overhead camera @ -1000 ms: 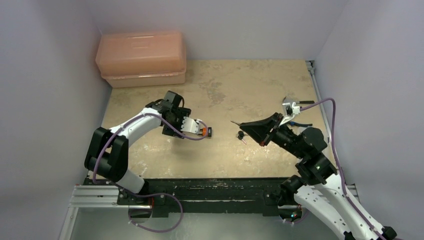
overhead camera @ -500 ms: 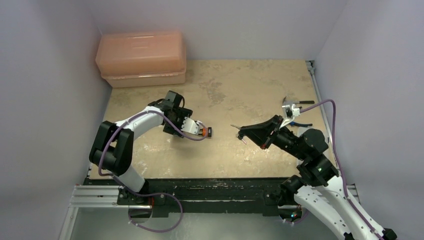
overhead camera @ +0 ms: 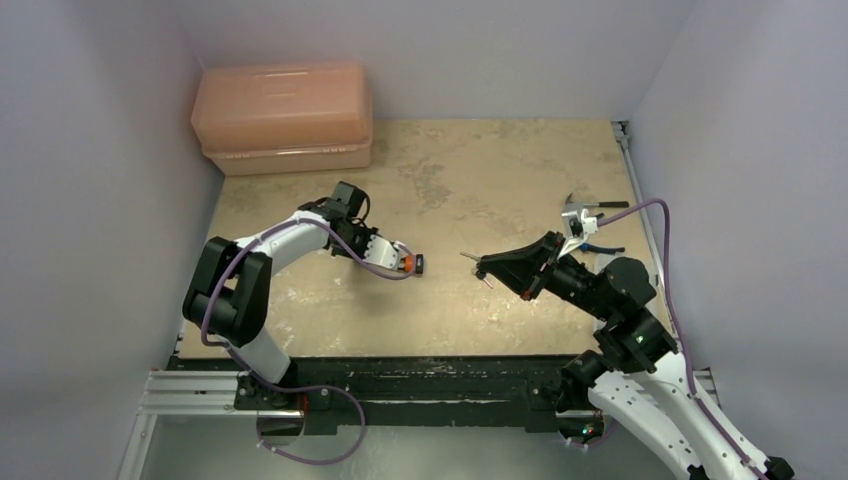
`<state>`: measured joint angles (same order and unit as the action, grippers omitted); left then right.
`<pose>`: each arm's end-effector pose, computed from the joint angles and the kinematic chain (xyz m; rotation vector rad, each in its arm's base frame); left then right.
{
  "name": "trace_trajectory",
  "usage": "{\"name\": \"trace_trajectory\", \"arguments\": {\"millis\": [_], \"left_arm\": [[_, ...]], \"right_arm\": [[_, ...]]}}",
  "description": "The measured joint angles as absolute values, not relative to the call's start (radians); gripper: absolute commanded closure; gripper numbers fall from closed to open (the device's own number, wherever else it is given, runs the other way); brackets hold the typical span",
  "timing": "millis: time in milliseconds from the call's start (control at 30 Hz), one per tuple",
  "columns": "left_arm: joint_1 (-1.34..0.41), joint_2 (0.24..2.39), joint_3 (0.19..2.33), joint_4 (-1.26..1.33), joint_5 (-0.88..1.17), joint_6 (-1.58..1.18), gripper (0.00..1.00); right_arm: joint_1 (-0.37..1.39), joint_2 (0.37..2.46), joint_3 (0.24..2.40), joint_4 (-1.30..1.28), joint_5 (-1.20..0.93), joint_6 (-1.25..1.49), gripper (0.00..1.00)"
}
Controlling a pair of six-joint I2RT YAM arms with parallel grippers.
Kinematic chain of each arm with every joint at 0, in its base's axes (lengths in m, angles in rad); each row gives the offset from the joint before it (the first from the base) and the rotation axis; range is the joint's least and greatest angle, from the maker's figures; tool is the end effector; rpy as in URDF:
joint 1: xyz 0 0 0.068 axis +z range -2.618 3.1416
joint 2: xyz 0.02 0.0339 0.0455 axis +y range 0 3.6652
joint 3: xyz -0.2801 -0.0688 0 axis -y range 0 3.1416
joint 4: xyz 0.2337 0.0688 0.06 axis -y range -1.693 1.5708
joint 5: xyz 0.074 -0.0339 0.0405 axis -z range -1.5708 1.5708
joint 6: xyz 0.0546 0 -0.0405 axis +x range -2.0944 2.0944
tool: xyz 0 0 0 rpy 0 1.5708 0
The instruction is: Unlock with the key
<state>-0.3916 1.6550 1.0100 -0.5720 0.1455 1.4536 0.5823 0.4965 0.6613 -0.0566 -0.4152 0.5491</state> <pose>0.2842 -0.1259 0.1800 2.2243 1.6394 0.0765 0.0861 0.0831 0.3578 -0.3902 1.5464 1.2037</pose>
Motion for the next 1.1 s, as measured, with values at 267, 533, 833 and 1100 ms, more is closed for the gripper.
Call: {"name": "trace_trajectory", "arguments": {"millis": [267, 533, 833, 1100], "left_arm": [[-0.39, 1.644, 1.022, -0.595, 0.239, 1.343, 1.0], [-0.39, 1.486, 1.015, -0.554, 0.425, 1.126, 1.0], [-0.392, 1.282, 0.85, -0.411, 0.7, 1.024, 1.0], [-0.411, 1.222, 0.753, -0.355, 0.842, 1.079, 1.0]], "right_arm": [[0.582, 0.496, 0.661, -0.06, -0.411, 0.549, 1.0], [0.582, 0.518, 0.662, -0.079, -0.382, 0.533, 1.0], [0.582, 0.614, 0.725, -0.167, -0.324, 0.453, 1.0], [0.582, 0.662, 0.778, -0.227, -0.302, 0.368, 1.0]]}}
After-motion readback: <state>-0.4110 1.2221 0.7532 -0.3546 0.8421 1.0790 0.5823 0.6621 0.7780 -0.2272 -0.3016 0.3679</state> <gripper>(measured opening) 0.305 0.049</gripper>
